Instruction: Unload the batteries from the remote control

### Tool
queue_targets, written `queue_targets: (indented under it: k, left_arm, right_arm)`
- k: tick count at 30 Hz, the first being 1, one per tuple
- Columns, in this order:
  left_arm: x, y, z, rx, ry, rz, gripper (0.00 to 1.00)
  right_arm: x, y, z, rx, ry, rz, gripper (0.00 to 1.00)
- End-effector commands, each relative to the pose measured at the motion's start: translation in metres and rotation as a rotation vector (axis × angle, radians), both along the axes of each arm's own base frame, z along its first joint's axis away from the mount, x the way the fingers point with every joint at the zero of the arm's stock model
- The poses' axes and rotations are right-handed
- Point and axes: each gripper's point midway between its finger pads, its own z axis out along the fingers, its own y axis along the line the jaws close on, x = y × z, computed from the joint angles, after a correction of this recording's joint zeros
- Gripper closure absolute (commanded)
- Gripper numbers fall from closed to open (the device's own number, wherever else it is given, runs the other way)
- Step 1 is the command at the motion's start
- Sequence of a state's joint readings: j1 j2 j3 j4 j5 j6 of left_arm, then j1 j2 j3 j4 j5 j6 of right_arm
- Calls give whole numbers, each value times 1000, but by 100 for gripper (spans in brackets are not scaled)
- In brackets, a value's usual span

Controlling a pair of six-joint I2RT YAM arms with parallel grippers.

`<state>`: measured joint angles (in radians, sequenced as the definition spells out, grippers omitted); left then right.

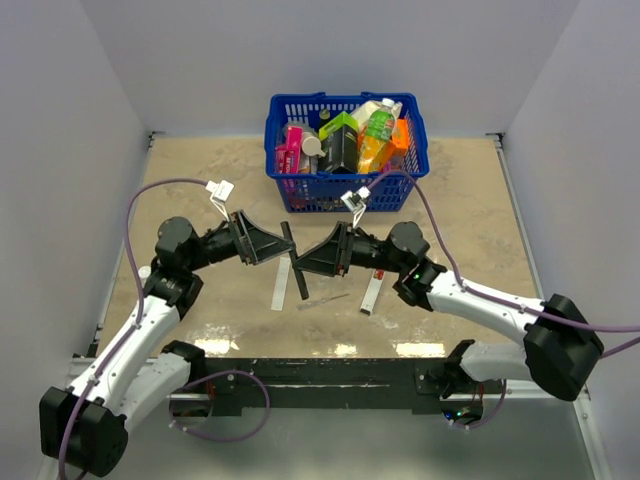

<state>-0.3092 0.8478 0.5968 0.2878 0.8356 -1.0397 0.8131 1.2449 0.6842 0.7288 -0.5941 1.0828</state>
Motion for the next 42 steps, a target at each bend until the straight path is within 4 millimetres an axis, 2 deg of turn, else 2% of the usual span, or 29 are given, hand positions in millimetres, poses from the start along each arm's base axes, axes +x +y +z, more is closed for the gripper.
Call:
queue_targets:
  k: [1, 7, 9, 10, 12, 13, 14, 15, 16, 17, 18, 19, 20, 21, 22, 23, 24, 25, 28, 29, 30, 32, 33, 35, 42]
  left_arm:
    - [-7, -1, 14, -59, -52, -23, 23]
    - [-9, 0, 14, -68, -43, -25, 34]
    - [-9, 0, 14, -70, -36, -22, 47]
    - [-8, 0, 11, -65, -20, -20, 57]
    - [-6, 0, 9, -61, -2, -15, 66]
    - [-4, 0, 5, -53, 20, -5, 76]
    - [-2, 0, 4, -45, 22, 0, 81]
    - [-1, 0, 2, -38, 32, 6, 86]
    - [2, 0, -4, -23, 62, 20, 95]
    - [5, 1, -3, -8, 47, 30, 98]
    - [8, 1, -7, 9, 58, 43, 100]
    - [14, 4, -19, 45, 116, 83, 100]
    - [19, 7, -18, 79, 98, 110, 100]
    - [24, 9, -26, 113, 127, 135, 100]
    - [29, 16, -47, 177, 214, 194, 100]
    - [34, 19, -48, 212, 213, 221, 100]
    - [38, 23, -57, 245, 245, 248, 100]
    - [42, 30, -69, 289, 291, 297, 100]
    - [47, 40, -80, 350, 339, 361, 100]
    - [49, 42, -80, 357, 346, 377, 100]
    - [50, 44, -82, 369, 356, 390, 100]
    - [52, 48, -85, 391, 380, 418, 100]
    - [52, 49, -87, 397, 393, 422, 100]
    - [51, 48, -88, 391, 404, 420, 100]
    - [47, 48, -96, 402, 441, 413, 100]
  right_arm:
    - [-9, 4, 21, 75, -46, 37, 76]
    - [-7, 8, 10, 55, -28, 43, 76]
    - [-6, 9, 6, 42, -19, 41, 76]
    - [-5, 9, 5, 39, -17, 36, 75]
    - [-1, 10, -4, -2, -4, 22, 68]
    - [2, 10, -2, -10, -11, 3, 64]
    - [4, 10, -4, -27, -13, -9, 61]
    - [6, 10, -14, -75, -8, -22, 53]
    - [10, 8, -11, -82, -17, -52, 49]
    - [12, 7, -11, -97, -20, -66, 46]
    - [15, 6, -20, -142, -11, -81, 41]
    - [17, 6, -19, -153, -14, -95, 39]
    - [21, 4, -19, -170, -15, -122, 38]
    - [22, 3, -28, -214, -21, -131, 37]
    - [22, 5, -28, -230, -38, -135, 36]
    - [29, 6, -37, -270, -43, -168, 36]
    - [29, 6, -57, -349, -37, -168, 36]
    - [29, 10, -57, -367, -44, -164, 37]
    - [26, 21, -69, -409, -53, -161, 38]
    - [27, 23, -70, -423, -56, -171, 39]
    - [32, 23, -85, -484, -54, -198, 40]
    - [36, 29, -83, -517, -76, -218, 42]
    - [38, 28, -94, -563, -71, -227, 43]
    - [46, 28, -95, -585, -69, -264, 45]
    - [46, 41, -110, -620, -78, -241, 54]
